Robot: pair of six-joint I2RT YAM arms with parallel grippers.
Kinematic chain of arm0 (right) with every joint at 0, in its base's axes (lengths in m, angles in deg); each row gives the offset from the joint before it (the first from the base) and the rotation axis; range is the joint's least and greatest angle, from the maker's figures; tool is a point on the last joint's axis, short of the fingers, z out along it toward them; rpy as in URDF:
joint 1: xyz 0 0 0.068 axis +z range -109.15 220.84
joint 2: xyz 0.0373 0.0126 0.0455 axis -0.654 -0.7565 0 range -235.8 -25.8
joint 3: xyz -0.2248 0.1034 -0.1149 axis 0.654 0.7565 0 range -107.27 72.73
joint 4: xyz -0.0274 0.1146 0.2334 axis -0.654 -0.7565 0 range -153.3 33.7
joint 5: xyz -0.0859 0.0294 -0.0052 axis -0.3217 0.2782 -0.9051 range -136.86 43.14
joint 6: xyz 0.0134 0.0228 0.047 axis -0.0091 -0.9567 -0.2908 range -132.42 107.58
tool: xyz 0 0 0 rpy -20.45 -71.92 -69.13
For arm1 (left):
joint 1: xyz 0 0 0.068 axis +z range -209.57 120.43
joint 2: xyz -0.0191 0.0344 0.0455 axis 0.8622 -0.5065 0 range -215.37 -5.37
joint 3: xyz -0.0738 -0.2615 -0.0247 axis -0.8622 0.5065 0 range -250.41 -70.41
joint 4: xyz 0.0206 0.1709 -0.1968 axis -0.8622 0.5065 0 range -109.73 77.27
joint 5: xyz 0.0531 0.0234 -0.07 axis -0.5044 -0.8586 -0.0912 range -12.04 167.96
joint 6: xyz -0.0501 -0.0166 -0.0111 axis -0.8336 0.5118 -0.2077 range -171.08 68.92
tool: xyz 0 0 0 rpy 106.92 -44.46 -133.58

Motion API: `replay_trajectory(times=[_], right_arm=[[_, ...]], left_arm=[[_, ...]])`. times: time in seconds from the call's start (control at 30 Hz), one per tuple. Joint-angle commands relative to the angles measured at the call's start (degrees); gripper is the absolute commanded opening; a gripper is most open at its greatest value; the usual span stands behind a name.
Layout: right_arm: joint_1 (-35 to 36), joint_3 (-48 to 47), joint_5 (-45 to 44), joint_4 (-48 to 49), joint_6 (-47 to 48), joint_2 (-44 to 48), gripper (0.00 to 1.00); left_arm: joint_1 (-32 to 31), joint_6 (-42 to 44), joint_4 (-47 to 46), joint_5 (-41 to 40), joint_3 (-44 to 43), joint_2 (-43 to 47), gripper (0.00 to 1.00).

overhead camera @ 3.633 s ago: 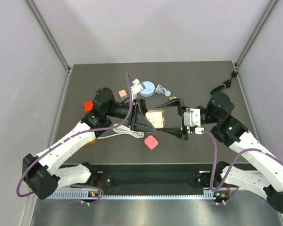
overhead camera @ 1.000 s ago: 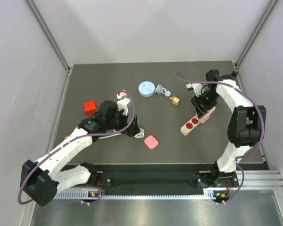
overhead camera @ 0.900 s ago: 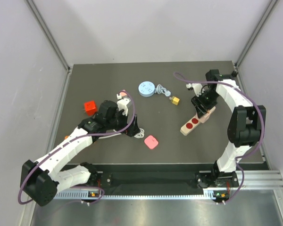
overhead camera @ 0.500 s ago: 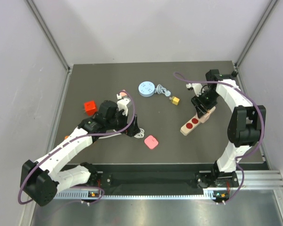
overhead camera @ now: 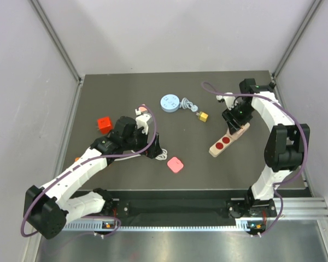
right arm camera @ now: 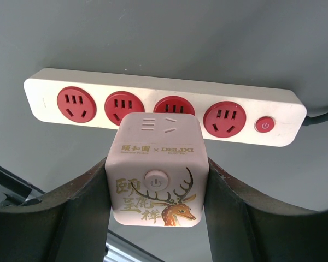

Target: Insert the plug

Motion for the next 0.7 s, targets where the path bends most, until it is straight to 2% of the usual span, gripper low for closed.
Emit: replay_trajectory(times=[0.0,0.2,0.67], right_arm=[[-0.3,-2.2,1.0,1.8,1.5,2.4,0.0],[-0.6,-2.9,2.1,3.0,3.3,-1.5,0.0],[-0.9,1.3,2.2,4.0,6.6,-1.4,0.0]], left_arm=[[-0.1,0.5,-1.4,0.5,-0.7,0.9,0.97],[-0.1,0.7,-1.5,0.4,-0.6,1.3,0.97],[-0.1,0.8,-1.5,0.5,-0.8,1.2,0.97]])
